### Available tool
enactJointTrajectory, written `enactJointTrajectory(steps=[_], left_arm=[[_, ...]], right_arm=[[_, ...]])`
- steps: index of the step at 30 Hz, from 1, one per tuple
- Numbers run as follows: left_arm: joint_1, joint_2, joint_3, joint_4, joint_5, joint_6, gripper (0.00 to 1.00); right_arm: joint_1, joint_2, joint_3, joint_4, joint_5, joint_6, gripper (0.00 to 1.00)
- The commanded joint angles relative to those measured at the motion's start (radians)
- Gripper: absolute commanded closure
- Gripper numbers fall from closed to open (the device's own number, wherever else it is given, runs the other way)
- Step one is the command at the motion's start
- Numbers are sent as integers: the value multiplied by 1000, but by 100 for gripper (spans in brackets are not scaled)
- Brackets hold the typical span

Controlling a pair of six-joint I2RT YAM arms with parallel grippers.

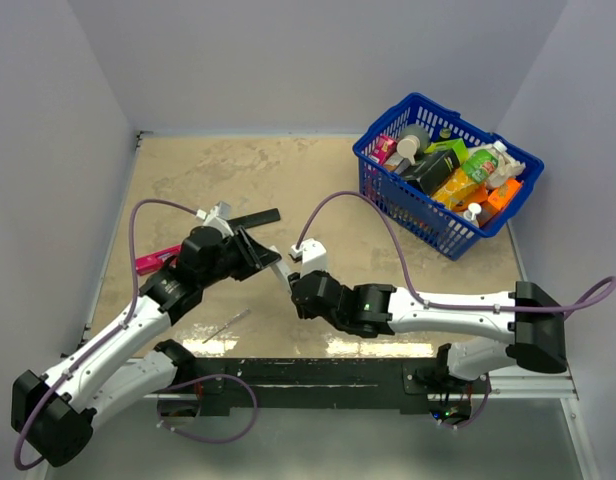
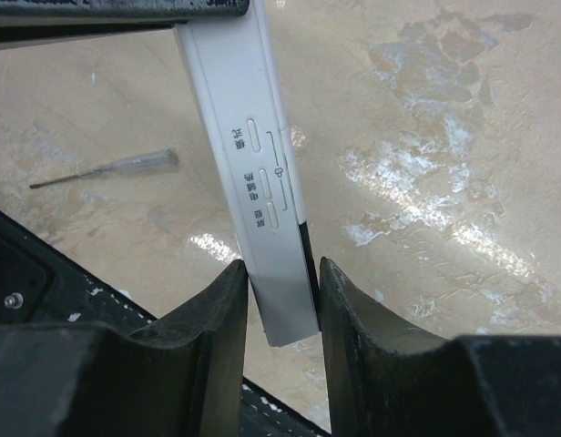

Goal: Unload the batteries from the remote control

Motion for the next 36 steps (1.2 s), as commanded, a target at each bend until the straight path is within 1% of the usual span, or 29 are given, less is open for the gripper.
enactJointTrajectory(steps=[1,4,7,10,17,18,20,21,23,24,25,26,27,28,29,30,31,32,34,35,36], left_arm=[[-20,-32,-19,21,167,-103,100],[-22,-43,-27,19,167,-108,100],[-22,-47,-33,19,171,-115,100],[-20,-47,-41,24,182,-120,100],[-22,-46,-41,28,186,-112,100],[-22,-43,-41,30,185,-102,100],[-20,-43,-36,39,179,-79,100],[-20,-40,-29,44,180,-48,100],[-22,-38,-21,60,193,-13,100],[-22,-38,-10,68,199,21,100],[-22,-37,-9,77,215,38,100],[-22,-38,-7,99,226,53,100],[-22,-43,-9,113,237,78,100],[-20,-46,-10,128,274,92,100],[-22,-49,-12,169,295,114,100],[-20,-55,-19,192,321,128,100],[-20,-58,-24,214,370,139,100],[-22,-63,-26,250,389,150,100],[-22,-75,-21,254,430,205,100],[-20,-80,-15,286,438,225,100],[-20,-84,-1,283,444,265,100]], right_arm=[[-21,2,80,125,196,-15,65],[-22,8,93,133,210,-31,61],[-22,22,107,136,207,-43,59],[-22,31,113,153,198,-58,54],[-22,37,129,182,161,-97,55],[-24,31,130,177,143,-113,52],[-25,13,127,161,48,-127,42],[-25,-6,100,144,11,-129,31],[-30,-90,54,137,-53,-124,25],[-33,-124,-10,137,-118,-104,23],[-37,-211,-43,142,-153,-94,22],[-53,-253,-77,148,-196,-81,21],[-63,-305,-145,177,-271,-54,20],[-77,-392,-182,200,-325,-40,18],[-118,-438,-218,225,-381,-25,17],[-148,-473,-276,277,-443,0,17],[-178,-501,-299,286,-563,17,17],[-236,-549,-318,317,-612,29,17],[-281,-570,-347,346,-739,46,18],[-310,-572,-348,346,-771,49,19],[-323,-569,-347,349,-793,51,20]])
